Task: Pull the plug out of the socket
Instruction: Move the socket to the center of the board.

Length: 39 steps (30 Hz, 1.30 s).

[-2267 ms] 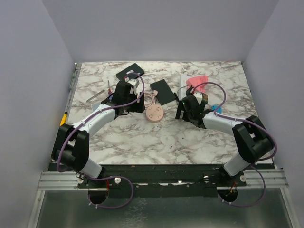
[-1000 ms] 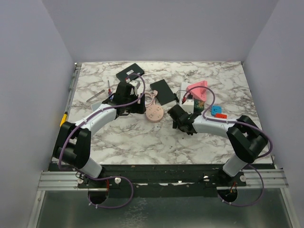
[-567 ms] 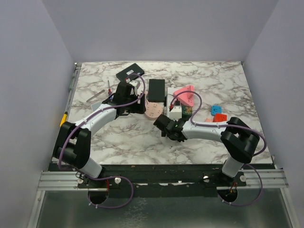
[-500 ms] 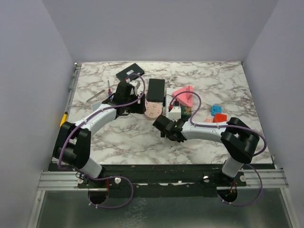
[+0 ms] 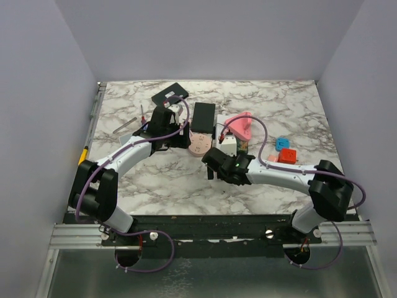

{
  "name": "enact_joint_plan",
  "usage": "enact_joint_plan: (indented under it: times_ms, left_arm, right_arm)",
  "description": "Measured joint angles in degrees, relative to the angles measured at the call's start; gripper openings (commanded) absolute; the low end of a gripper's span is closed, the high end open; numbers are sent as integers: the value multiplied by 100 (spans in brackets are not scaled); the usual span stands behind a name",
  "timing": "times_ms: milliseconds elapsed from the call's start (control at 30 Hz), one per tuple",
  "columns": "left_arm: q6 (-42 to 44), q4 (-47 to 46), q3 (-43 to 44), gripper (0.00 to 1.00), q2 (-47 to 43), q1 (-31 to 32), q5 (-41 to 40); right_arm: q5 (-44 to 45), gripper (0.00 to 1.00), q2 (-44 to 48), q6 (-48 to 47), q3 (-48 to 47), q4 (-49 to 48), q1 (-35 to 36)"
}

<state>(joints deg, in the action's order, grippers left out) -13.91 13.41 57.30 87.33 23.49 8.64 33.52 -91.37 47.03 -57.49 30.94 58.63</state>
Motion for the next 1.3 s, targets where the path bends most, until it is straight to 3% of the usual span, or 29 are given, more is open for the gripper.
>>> enact_joint_plan:
  times_ms: [433, 667, 833, 1000, 1300]
  left_arm:
    - [0, 0, 0, 83, -2, 0, -11]
    - [0, 0, 0, 83, -2, 0, -11]
    - [0, 0, 0, 83, -9, 0, -11]
    - [0, 0, 0, 83, -87, 0, -13]
    - [0, 0, 0, 83, -120, 0, -11]
  right_arm:
    - [7, 100, 2111, -514, 122, -251, 94]
    - [326, 100, 2291, -852, -35, -184, -26]
    - [-33, 100, 2417, -1152, -20, -306, -988]
    - [-1025, 100, 2813, -1427, 415, -625, -2208]
    - [-1987, 100, 2577, -1707, 391, -802, -2470]
